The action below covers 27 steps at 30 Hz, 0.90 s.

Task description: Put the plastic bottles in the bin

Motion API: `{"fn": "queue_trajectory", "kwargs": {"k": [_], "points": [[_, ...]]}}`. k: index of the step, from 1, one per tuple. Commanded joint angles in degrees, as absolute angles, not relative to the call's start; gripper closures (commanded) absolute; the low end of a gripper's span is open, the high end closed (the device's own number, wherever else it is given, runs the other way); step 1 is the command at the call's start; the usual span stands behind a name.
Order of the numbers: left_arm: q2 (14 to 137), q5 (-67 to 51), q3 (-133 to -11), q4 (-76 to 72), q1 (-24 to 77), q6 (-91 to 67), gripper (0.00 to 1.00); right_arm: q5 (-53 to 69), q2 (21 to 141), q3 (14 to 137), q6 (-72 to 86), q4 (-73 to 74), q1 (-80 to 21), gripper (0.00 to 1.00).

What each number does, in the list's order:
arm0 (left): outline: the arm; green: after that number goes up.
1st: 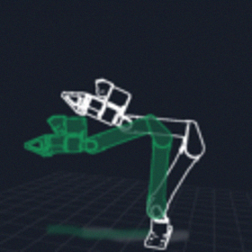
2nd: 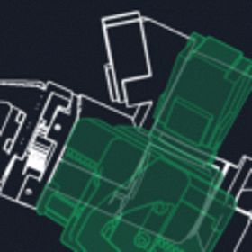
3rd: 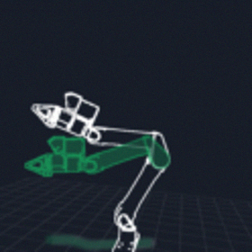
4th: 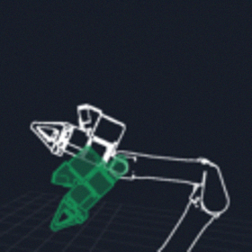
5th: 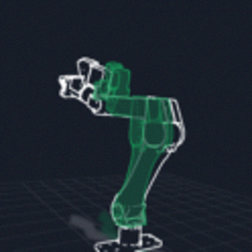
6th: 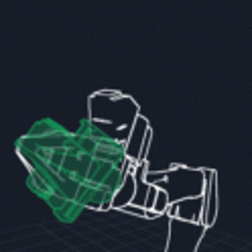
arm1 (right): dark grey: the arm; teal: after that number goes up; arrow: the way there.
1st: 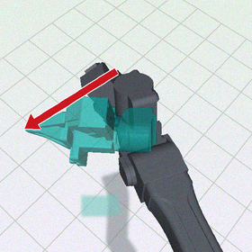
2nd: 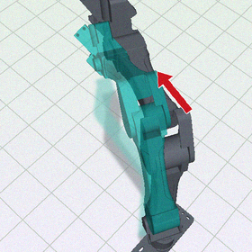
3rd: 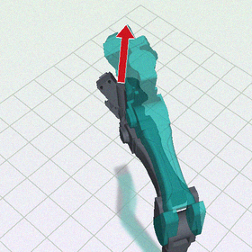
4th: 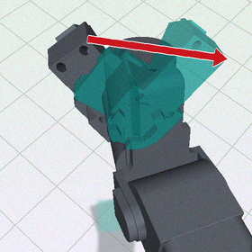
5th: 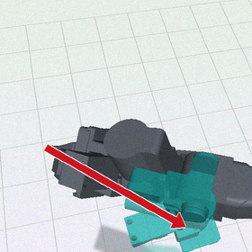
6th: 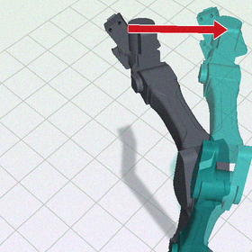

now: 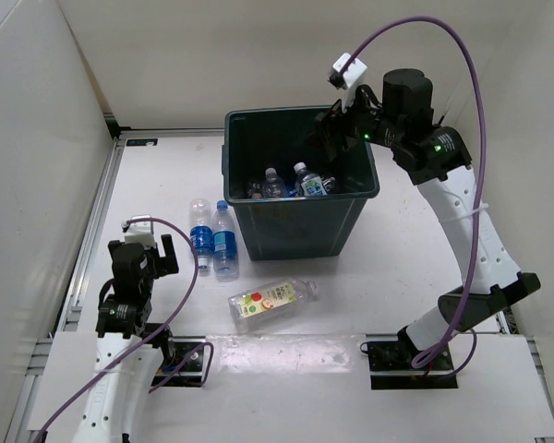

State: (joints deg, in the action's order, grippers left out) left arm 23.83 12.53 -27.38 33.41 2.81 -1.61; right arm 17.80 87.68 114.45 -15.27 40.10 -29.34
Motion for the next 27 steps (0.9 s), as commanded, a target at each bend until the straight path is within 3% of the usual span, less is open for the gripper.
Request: {"fn": "queue_trajectory", "kwargs": {"k": [1,7,13,17,22,24,27], "points": [[23.6,12.0,-29.6,33.0,2.9,-2.3,0.00,16.0,85.6,115.2,-15.5,37.4,-28.6,0.10],[24.3,9.2,-32.5,33.1,2.9,-4.6,0.00,15.5,84.7,114.1,-14.2,36.0,-26.6,0.10],[27.5,14.2,-41.3,28.6,3.2,-21.0,0.00,15.5,84.5,113.2,-13.4,35.9,-24.5,0.10],[39.7,10.9,-44.1,26.4,2.9,-26.2,0.00,15.8,83.8,112.2,-13.4,36.3,-24.0,0.10],[67.0,1.5,-63.9,53.3,2.8,-22.8,0.00,16.8,82.7,112.1,-13.6,36.5,-22.2,0.10],[79.7,1.1,-73.1,58.1,3.1,-21.5,0.00,17.1,82.4,112.1,-14.1,36.7,-20.9,0.10],[84.9,0.2,-76.5,59.1,5.0,-18.3,0.00,17.7,81.9,111.7,-14.6,37.6,-19.6,0.10]]}}
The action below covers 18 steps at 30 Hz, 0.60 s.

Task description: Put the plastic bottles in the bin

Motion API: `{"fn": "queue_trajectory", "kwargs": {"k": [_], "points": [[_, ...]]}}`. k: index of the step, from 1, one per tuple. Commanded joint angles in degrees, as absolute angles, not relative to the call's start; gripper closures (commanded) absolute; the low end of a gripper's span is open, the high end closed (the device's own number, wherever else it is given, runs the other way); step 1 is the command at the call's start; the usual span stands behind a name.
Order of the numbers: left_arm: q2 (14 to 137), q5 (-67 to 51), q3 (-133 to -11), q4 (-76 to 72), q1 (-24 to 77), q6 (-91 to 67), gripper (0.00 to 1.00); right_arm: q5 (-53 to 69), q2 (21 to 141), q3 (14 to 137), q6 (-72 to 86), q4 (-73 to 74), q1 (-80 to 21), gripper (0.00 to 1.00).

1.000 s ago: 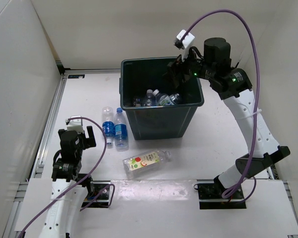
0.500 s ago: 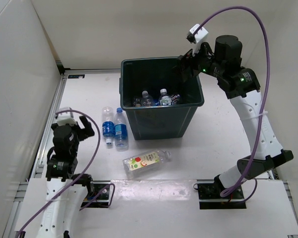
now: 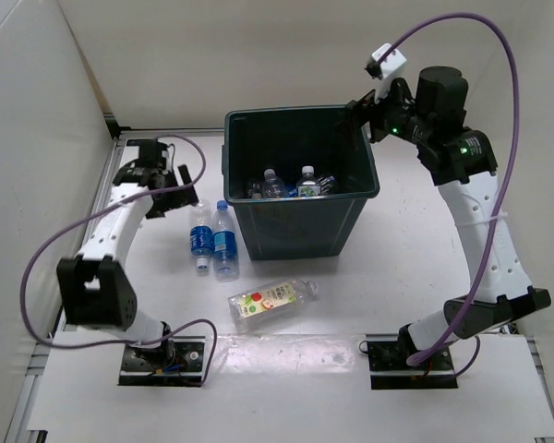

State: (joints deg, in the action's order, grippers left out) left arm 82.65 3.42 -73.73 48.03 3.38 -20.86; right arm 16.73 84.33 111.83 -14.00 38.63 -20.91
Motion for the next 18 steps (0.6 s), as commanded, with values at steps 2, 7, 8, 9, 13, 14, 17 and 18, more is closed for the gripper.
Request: {"fn": "queue_trajectory", "kwargs": {"k": [2,7,8,9,13,14,17,18], "points": [[85.3,0.2,-76.1,55.0,5.1,-18.9,0.00,18.5,81.7,111.6,-14.5,38.2,-18.4,0.10],[92.5,-8.0,-76.1,51.5,3.5,-19.0,0.00,18.4,81.3,112.2,-15.6,39.1,-17.1,0.10],[93.4,-9.8,-75.9,50.8,3.6,-19.1,0.00,18.2,81.1,112.3,-15.7,39.3,-17.0,0.10],[93.9,-9.8,-75.6,50.6,4.0,-19.0,0.00,18.3,81.1,112.4,-15.8,39.4,-16.6,0.10],[97.7,-10.4,-74.4,48.1,5.4,-20.0,0.00,18.4,81.1,113.0,-16.3,41.0,-15.0,0.10],[98.2,-10.2,-74.4,48.0,5.7,-20.1,0.00,18.5,81.0,113.2,-16.2,41.2,-14.5,0.10],[101.7,-9.2,-75.3,48.4,6.2,-20.5,0.00,18.6,81.2,113.5,-16.3,42.2,-13.5,0.10],[102.4,-9.1,-75.7,49.1,6.2,-20.3,0.00,18.7,81.4,113.6,-16.4,42.4,-13.4,0.10]]}}
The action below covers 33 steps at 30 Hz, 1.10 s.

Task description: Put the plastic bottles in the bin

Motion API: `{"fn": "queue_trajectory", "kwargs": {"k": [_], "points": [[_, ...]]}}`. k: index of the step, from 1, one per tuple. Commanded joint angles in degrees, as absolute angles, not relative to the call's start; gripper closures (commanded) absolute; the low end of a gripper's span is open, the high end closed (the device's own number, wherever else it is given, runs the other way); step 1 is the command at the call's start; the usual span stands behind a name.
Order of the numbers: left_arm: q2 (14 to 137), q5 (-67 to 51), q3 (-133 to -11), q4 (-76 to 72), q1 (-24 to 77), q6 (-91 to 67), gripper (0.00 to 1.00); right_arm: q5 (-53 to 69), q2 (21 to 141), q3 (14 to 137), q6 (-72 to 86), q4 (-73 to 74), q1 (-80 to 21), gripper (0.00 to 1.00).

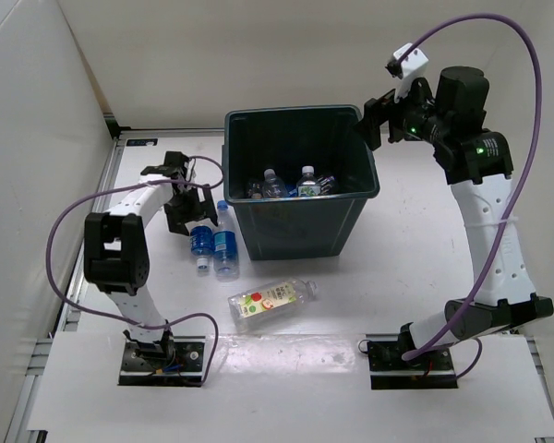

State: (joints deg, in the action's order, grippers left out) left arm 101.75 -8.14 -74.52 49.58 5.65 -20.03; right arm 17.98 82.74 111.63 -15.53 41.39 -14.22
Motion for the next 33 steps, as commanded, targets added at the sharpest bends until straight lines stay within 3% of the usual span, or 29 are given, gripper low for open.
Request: {"fn": "queue_trajectory", "kwargs": {"k": [1,6,12,13,17,25,28,33], "points": [[102.9,-9.2,-75.8,49.3,6.4,-20.5,0.00,18.7,81.4,113.5,-16.3,42.7,-13.4,0.10],[107.0,-9.4,-76.8,50.0,6.8,-20.7,0.01,18.8,81.6,113.8,-16.5,43.2,-12.5,0.10],[107.6,-11.2,-76.6,49.4,6.8,-20.5,0.33,17.8,81.7,113.5,-16.0,43.1,-12.9,0.10],[107.5,-11.2,-76.7,49.5,6.7,-20.4,0.42,17.7,81.7,113.4,-16.0,43.1,-13.0,0.10],[106.7,-10.3,-77.9,51.1,6.8,-19.7,0.54,17.1,82.0,113.2,-15.6,42.8,-13.8,0.10],[95.7,-3.4,-90.4,55.8,5.1,-19.8,0.60,14.6,81.4,112.2,-12.6,38.1,-12.2,0.10],[91.2,-1.7,-102.3,55.9,1.2,-20.6,0.62,18.3,79.2,107.1,2.9,29.4,-5.9,0.10],[88.1,-5.6,-116.5,51.9,-1.4,-22.1,0.61,26.3,79.2,101.0,12.3,19.8,2.3,0.11]]}}
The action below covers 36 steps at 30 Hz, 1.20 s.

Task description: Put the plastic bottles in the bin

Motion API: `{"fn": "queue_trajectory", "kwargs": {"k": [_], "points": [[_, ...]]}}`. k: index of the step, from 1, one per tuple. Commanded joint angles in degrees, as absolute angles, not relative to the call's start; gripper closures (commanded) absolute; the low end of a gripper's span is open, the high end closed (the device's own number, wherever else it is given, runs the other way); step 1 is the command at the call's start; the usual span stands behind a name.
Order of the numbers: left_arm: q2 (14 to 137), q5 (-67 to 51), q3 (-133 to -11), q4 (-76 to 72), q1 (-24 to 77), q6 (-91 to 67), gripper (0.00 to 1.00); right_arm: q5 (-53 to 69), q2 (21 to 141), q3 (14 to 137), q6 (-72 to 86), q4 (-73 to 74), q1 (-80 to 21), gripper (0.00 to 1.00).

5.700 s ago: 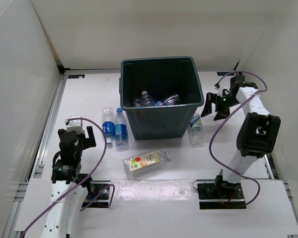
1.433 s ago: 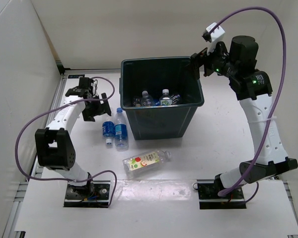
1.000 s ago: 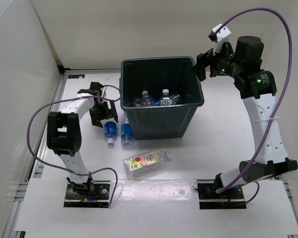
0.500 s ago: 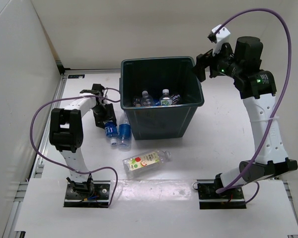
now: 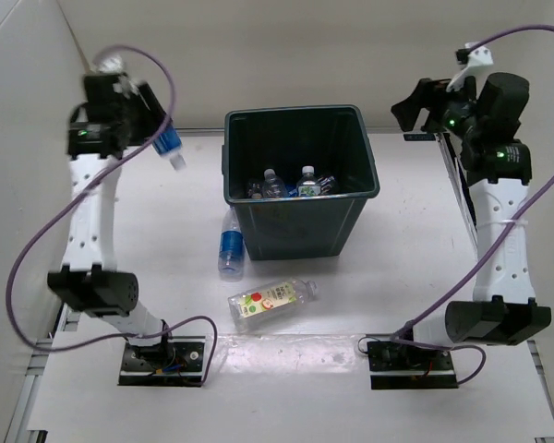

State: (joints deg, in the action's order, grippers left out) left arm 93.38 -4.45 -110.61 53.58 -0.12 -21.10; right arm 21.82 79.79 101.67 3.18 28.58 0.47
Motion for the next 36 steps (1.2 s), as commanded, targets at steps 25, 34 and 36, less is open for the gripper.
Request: {"fn": "queue_trajectory", "kwargs": {"k": [25,34,36], "points": [[91.6,-8.2,-122.4,38.9,28.7,-3.3,0.00,26.0,78.8,98.7,14.5,25.3,1.3,0.11],[71.8,9.1,-96.9,16.1,17.4,-8.9,0.00,26.5,79.5,99.1,14.9,25.5,0.1,0.11],[70.1,8.9,-96.9,18.2,10.9,-13.3,0.00,26.8,79.4,98.7,15.3,25.5,0.3,0.11]]}}
